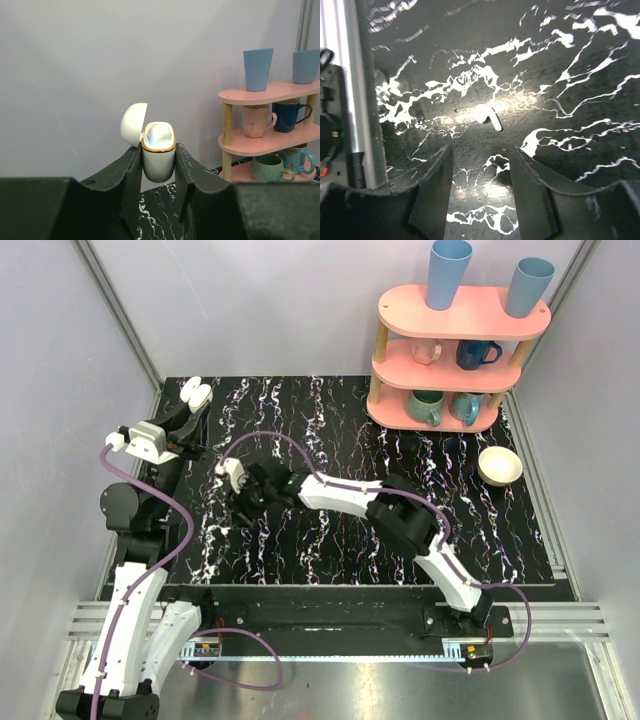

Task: Insert the wireless bluetooth earbuds into the charging case
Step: Move the right earbud to the center of the board.

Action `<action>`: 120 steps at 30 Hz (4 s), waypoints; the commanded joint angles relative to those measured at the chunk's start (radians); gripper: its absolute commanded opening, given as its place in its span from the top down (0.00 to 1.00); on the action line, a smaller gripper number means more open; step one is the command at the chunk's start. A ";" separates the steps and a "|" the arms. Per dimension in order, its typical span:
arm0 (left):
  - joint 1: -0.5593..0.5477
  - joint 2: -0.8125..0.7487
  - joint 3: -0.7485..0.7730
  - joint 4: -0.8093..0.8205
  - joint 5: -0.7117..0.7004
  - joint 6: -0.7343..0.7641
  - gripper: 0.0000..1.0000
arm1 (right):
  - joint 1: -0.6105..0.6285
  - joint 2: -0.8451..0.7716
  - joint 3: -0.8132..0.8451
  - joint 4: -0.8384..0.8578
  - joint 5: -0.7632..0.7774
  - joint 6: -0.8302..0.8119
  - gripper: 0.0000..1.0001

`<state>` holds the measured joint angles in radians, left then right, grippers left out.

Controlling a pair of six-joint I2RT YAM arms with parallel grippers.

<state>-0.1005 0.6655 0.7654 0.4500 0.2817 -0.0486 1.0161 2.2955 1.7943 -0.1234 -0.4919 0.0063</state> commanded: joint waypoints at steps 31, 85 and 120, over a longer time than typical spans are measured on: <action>0.010 -0.001 0.043 0.044 -0.030 0.000 1.00 | 0.041 0.203 0.229 -0.058 -0.033 -0.161 0.41; 0.010 0.016 0.028 0.059 -0.013 -0.017 1.00 | 0.075 0.295 0.313 -0.097 0.133 -0.298 0.65; 0.007 0.029 0.017 0.072 0.010 -0.050 1.00 | -0.034 -0.346 -0.497 -0.087 1.009 0.616 0.72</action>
<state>-0.0967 0.6968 0.7769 0.4656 0.2825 -0.0803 0.9768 1.9888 1.2861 -0.1715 0.4179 0.5224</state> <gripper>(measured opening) 0.317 0.262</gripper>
